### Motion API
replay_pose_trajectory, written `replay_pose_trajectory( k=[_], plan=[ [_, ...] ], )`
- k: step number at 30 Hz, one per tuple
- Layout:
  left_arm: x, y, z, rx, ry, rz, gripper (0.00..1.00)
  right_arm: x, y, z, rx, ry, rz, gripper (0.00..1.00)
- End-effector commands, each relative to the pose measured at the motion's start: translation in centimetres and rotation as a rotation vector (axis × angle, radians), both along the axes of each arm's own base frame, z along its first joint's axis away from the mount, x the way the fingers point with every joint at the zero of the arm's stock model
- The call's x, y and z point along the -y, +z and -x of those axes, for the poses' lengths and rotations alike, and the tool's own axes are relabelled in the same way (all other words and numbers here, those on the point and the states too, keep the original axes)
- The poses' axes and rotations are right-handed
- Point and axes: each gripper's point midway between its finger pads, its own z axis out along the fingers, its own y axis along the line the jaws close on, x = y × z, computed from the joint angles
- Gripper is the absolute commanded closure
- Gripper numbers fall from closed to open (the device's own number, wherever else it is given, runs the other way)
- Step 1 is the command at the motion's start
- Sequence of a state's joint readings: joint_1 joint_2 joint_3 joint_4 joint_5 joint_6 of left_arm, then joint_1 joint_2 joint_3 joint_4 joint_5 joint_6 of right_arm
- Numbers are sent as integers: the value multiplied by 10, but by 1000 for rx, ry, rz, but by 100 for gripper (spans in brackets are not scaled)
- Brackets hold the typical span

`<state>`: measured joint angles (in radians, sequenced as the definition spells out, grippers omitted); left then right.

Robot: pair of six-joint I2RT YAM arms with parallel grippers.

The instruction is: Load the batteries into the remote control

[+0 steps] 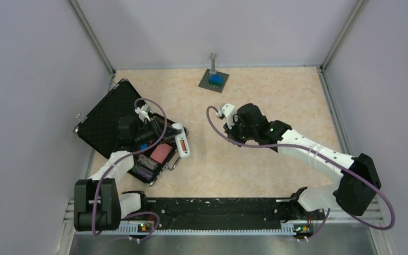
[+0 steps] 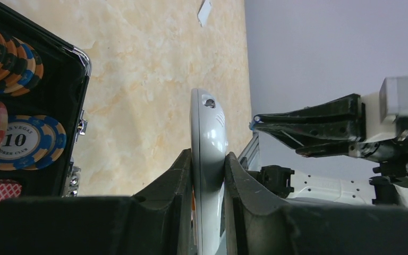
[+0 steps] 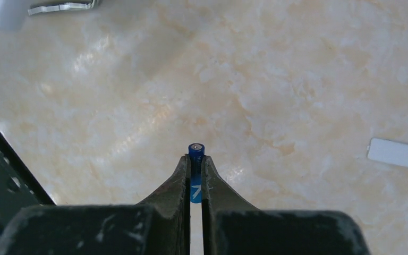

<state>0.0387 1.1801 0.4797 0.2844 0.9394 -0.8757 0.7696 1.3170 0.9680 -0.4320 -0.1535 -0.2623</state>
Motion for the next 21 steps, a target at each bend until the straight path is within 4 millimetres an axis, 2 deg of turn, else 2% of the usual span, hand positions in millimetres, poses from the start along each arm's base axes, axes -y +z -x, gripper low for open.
replay_pose_trajectory(
  k=[1, 5, 6, 11, 17, 21],
  plan=[
    [6, 21, 7, 70, -20, 72, 100, -10, 62, -22, -119, -421, -251, 100],
    [14, 36, 10, 113, -10, 145, 100, -47, 87, 3, -321, -457, -474, 100],
    [23, 41, 15, 132, -32, 158, 100, -56, 96, 8, -319, -457, -533, 100],
    [41, 57, 24, 181, -47, 182, 100, -91, 140, 28, -277, -464, -720, 100],
    [47, 72, 30, 167, -20, 223, 100, -111, 160, 43, -196, -468, -779, 100],
    [48, 76, 35, 138, -19, 233, 100, -123, 160, 52, -202, -456, -769, 100]
  ],
)
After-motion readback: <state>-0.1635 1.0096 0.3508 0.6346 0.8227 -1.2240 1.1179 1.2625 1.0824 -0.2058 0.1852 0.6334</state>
